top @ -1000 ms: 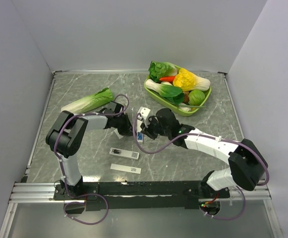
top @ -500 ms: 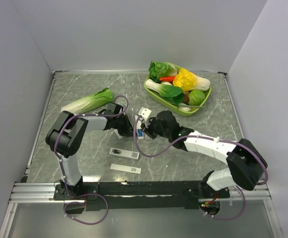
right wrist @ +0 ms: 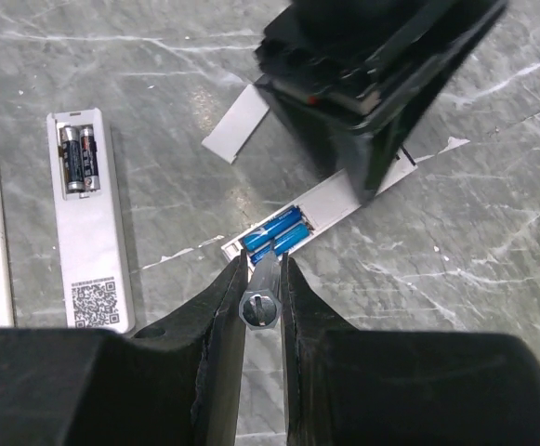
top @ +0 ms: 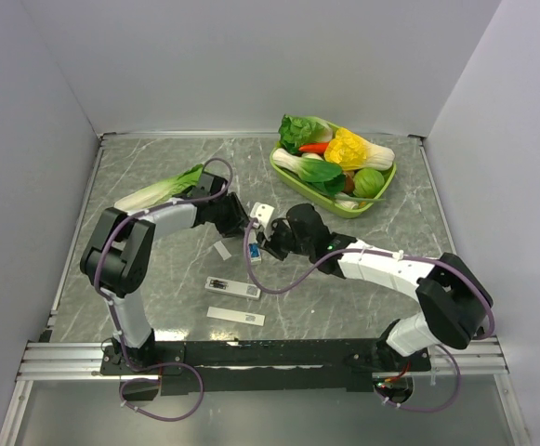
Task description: Unload the batteries from the remote control
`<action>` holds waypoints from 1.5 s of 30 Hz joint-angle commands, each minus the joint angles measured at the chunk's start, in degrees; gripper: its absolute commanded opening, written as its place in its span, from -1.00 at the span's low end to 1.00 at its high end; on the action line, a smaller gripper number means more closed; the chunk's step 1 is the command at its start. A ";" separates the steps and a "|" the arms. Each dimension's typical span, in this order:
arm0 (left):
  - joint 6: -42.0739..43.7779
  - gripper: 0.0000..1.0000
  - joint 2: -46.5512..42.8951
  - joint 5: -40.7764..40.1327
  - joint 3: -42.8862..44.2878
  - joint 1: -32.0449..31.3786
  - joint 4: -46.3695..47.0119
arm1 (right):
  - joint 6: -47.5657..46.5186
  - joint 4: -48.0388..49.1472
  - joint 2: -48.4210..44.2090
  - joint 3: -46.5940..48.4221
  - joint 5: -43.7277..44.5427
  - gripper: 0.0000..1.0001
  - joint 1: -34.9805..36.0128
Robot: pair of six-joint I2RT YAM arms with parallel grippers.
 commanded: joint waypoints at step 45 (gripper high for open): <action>3.87 -0.81 11.20 -1.97 1.93 -2.77 -1.64 | 13.11 20.58 -3.13 -20.18 1.97 -1.00 -1.68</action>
